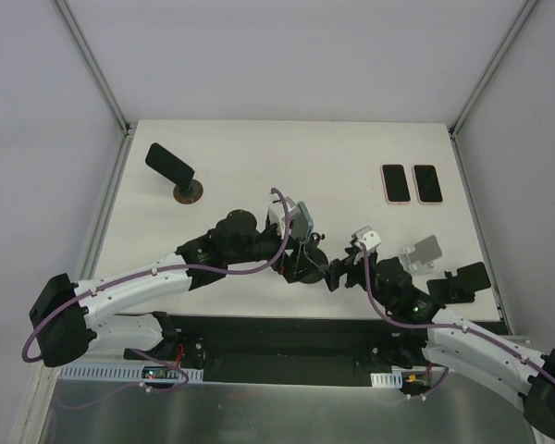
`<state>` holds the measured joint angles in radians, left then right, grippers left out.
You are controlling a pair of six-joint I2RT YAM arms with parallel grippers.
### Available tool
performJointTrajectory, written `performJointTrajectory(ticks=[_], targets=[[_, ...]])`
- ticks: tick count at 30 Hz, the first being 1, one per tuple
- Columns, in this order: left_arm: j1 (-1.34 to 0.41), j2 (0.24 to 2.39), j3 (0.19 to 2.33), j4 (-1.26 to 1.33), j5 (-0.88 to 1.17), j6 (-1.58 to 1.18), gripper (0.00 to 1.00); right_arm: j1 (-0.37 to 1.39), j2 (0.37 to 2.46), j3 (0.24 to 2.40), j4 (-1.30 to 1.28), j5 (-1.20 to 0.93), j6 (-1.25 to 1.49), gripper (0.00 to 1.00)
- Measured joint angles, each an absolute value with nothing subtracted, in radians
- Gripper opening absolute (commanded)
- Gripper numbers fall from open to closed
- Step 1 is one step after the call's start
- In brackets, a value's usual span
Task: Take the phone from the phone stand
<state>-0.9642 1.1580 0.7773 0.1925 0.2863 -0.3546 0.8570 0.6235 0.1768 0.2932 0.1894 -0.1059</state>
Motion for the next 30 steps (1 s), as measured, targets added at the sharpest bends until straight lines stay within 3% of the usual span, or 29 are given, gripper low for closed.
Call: performJointTrajectory(ticks=[17, 25, 30], targets=[[-1.074, 1.133, 0.777, 0.230, 0.214, -0.379, 0.98, 0.857, 0.390, 0.297, 0.010, 0.164, -0.132, 0.96], [-0.913, 0.856, 0.756, 0.159, 0.098, -0.349, 0.97, 0.856, 0.481, 0.513, -0.120, 0.111, -0.152, 0.96], [-0.822, 0.809, 0.681, 0.118, 0.081, -0.348, 0.97, 0.856, 0.627, 0.634, -0.134, 0.065, -0.136, 0.96]])
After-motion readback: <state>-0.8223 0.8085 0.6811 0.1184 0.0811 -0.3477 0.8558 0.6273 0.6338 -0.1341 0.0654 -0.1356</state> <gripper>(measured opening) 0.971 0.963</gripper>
